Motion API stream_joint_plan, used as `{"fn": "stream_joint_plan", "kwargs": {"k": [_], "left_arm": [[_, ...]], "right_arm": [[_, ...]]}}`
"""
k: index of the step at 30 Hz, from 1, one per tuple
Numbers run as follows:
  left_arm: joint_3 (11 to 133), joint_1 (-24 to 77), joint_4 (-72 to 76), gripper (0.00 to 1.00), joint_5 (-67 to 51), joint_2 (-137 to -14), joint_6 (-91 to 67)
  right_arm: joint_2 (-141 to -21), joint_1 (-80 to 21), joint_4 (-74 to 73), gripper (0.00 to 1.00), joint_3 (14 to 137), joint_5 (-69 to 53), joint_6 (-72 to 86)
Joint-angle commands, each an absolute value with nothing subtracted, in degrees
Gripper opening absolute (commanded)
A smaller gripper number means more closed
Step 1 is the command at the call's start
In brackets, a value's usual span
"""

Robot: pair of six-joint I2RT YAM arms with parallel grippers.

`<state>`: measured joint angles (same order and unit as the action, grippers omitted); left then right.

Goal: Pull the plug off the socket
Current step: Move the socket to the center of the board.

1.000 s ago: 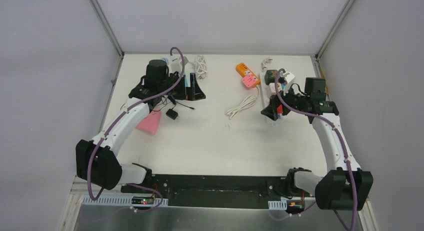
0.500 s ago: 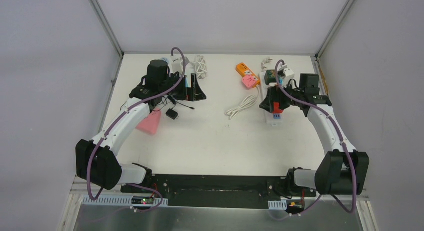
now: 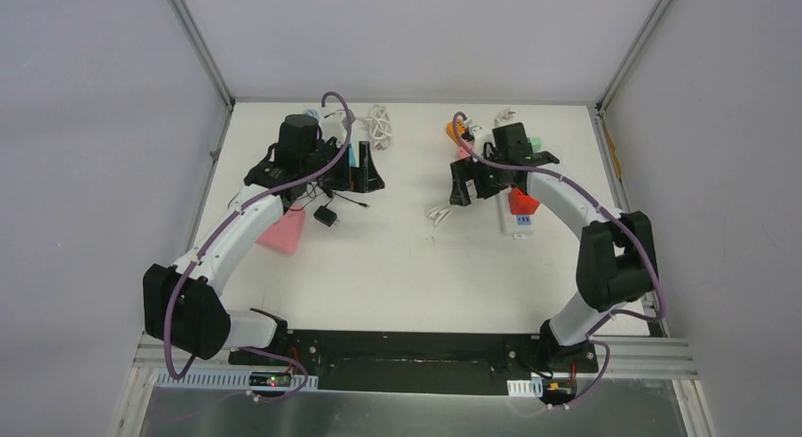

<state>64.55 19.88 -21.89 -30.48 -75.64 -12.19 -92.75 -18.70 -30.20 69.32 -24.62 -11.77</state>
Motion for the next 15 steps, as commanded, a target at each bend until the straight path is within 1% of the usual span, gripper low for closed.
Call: {"fn": "stream_joint_plan", "kwargs": {"k": [1,3,5,10,15], "left_arm": [[67.2,19.8,-21.9,0.99,-27.4,-73.6,-10.0],[67.3,19.7,-21.9,0.99,-27.5,-73.6,-10.0],[67.3,19.6,-21.8,0.99,-27.5,-73.6,-10.1],[67.3,19.5,-21.9,0.99,-27.4,-73.6,-10.0],[67.4,19.5,-22.1,0.99,-27.2,-73.6,-9.8]], "right_arm": [[-94.8,-21.1,-23.2,0.94,70.7,-7.5,6.4],[-96.1,-22.5,-22.0,0.95,70.7,2.2,11.5],[-97.8,-23.2,-21.9,0.98,71.7,6.9,15.4],[-103.7,-23.2,-22.7,1.0,75.5,10.7,23.0],[-106.8,-22.9,-21.2,1.0,76.9,14.2,25.5]]}}
